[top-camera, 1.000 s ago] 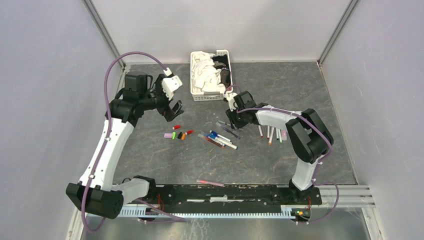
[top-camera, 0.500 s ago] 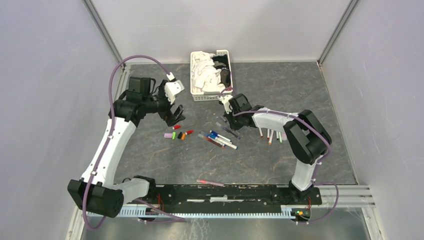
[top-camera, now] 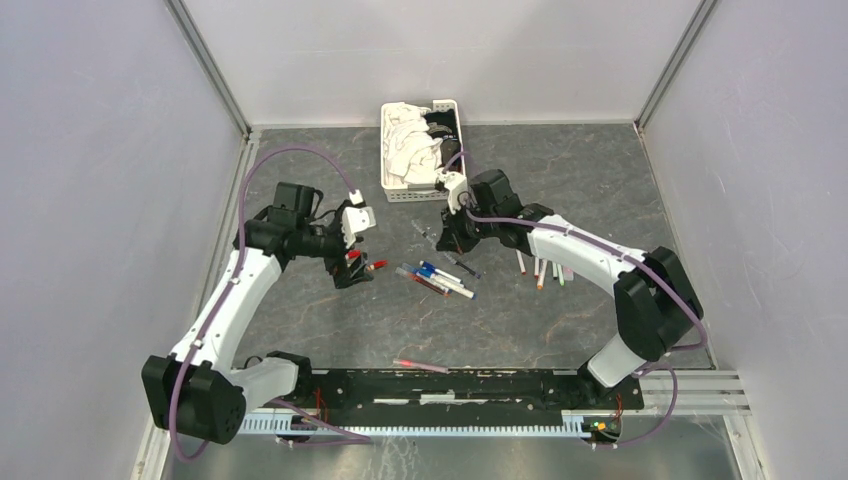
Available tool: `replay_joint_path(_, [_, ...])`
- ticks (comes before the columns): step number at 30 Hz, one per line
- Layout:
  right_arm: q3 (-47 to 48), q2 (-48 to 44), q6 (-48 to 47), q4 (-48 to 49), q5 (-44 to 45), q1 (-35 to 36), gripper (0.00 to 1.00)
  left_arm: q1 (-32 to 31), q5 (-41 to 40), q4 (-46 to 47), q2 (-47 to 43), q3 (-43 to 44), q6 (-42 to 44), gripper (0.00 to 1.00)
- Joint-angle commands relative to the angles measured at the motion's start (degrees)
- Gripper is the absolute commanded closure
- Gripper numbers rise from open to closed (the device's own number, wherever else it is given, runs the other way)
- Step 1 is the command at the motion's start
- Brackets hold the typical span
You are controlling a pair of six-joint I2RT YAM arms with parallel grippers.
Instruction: Open the pen caps
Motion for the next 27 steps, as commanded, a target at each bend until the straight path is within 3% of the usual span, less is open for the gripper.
replay_joint_path(1, [0.13,-1.49,4.86,-1.03,-16.65,2.51,1.00,-0.41,7.32,-3.04,-0.81,-0.39,13.17,0.00])
replay_joint_path(6, [-0.12,0.47,6.96,-0.83,-24.82,5.73,1.00,-2.86,5.95,-3.24,-0.26,-3.12,19.72,0.00])
replay_joint_path(13, [2.77,5.47,9.20,-0.36,-29.87,9.41,1.00,-7.88,0.15,-3.25,-0.06,-5.48,24.31,0.01])
replay_joint_path(20, [5.53,8.46,11.54,0.79,-31.65,9.96,1.00,-14.39,-5.89,-5.85,0.11,-6.82,25.77,0.18])
replay_joint_path(27, [6.51,9.23,12.34,1.12,-32.90,9.94,1.00,-15.58,-8.53,-4.18,0.68,-8.20,24.90,0.42])
